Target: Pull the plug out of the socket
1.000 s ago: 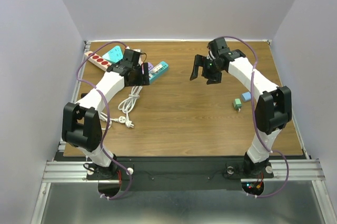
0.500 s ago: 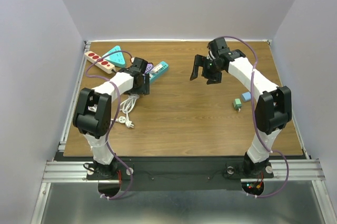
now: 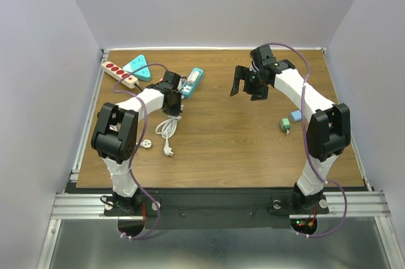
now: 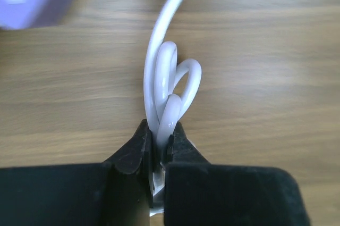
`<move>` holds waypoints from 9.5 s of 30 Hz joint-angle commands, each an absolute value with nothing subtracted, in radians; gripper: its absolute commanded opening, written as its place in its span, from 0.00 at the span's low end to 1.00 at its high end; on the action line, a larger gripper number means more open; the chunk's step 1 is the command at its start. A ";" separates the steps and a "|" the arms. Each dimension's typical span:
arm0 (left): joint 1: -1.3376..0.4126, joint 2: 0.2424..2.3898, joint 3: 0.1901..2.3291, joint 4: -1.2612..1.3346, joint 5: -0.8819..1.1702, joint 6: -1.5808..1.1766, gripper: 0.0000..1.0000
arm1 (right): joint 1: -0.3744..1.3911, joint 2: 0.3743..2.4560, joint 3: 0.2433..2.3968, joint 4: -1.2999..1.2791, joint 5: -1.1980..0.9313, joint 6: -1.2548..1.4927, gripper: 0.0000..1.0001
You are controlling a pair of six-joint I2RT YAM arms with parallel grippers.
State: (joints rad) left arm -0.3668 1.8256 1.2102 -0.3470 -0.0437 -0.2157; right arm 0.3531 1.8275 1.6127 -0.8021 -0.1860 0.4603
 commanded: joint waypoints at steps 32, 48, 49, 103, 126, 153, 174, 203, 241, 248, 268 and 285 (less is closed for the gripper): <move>-0.687 1.678 1.160 -0.222 0.101 -0.480 0.73 | 0.278 1.974 1.804 -0.769 -0.214 0.390 1.00; -0.519 1.430 1.051 -0.179 -0.028 -0.640 0.74 | 0.440 2.232 2.120 -0.746 -0.292 0.322 0.94; -0.515 1.430 1.048 -0.178 -0.025 -0.640 0.74 | 0.448 2.246 2.135 -0.746 -0.278 0.315 0.93; -0.537 1.756 1.164 0.032 0.316 -0.589 0.62 | 0.515 2.036 1.749 -0.802 0.109 0.477 0.00; -0.558 1.859 1.357 -0.024 0.322 -0.566 0.61 | 0.005 1.758 1.399 -0.824 0.333 0.515 0.00; -0.730 2.313 2.032 -0.471 -0.113 -0.413 0.99 | -0.057 1.714 1.535 -0.877 0.298 0.548 1.00; -0.592 2.154 1.599 -0.420 -0.175 -0.310 0.19 | 0.024 1.700 1.562 -0.850 0.153 0.541 1.00; -0.324 1.620 0.957 -0.465 -0.006 -0.416 0.00 | 0.272 2.010 1.931 -0.825 0.005 0.554 1.00; 0.172 1.635 2.050 -0.502 -0.284 -0.272 0.00 | 0.272 2.008 1.887 -0.824 -0.055 0.495 1.00; 0.173 1.810 2.008 -0.376 -0.327 -0.189 0.00 | 0.272 2.014 1.881 -0.822 -0.063 0.492 1.00; 0.160 2.143 1.996 -0.477 -0.067 -0.153 0.74 | 0.275 2.014 1.827 -0.824 -0.071 0.477 1.00; 0.068 1.829 1.809 -0.422 -0.062 -0.200 0.87 | 0.281 1.993 1.793 -0.824 -0.075 0.479 1.00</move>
